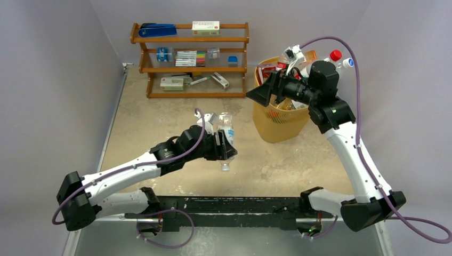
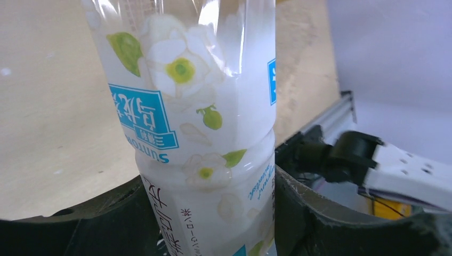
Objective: Put the plastic bottles in the bin
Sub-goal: Pick up the plastic bottle at the center of the board.
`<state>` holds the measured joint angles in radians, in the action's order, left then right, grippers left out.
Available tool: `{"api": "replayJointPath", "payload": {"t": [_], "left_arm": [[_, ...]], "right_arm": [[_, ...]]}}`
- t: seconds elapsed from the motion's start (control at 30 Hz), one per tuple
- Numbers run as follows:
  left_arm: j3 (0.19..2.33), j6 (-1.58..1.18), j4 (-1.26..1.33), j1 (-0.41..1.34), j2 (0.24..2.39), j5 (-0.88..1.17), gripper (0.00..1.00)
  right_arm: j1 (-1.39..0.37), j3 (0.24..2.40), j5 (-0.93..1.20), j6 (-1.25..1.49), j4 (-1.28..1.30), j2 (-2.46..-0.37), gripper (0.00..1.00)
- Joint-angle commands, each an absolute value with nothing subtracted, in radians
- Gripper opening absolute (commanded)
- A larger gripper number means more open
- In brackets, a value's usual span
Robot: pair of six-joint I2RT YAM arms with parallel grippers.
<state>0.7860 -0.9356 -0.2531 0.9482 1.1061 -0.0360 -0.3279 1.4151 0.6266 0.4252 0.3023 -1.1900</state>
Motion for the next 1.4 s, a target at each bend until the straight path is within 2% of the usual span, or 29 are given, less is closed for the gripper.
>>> {"api": "replayJointPath", "payload": {"t": [0.0,0.3,0.57,0.83,1.13,1.37], "left_arm": [[0.799,-0.839,-0.062,0.986,1.017,0.107,0.51],[0.813,-0.806,0.037,1.031,0.924,0.197,0.5],[0.805,-0.805,0.083,1.04,0.873,0.21,0.5],[0.787,-0.81,0.107,1.043,0.873,0.202,0.5],[0.786,-0.811,0.12,1.045,0.864,0.196,0.5],[0.793,-0.804,0.11,1.046,0.857,0.181,0.5]], "right_arm": [[-0.37,1.399,0.617,0.465,0.219,-1.201,0.91],[-0.485,1.399,0.538,0.475,0.21,-1.246,0.92],[-0.517,1.367,0.503,0.497,0.195,-1.23,0.93],[-0.529,1.286,0.604,0.568,0.076,-1.206,0.94],[-0.532,1.175,0.706,0.695,-0.124,-1.161,1.0],[-0.543,1.121,0.731,0.718,-0.156,-1.142,1.0]]}}
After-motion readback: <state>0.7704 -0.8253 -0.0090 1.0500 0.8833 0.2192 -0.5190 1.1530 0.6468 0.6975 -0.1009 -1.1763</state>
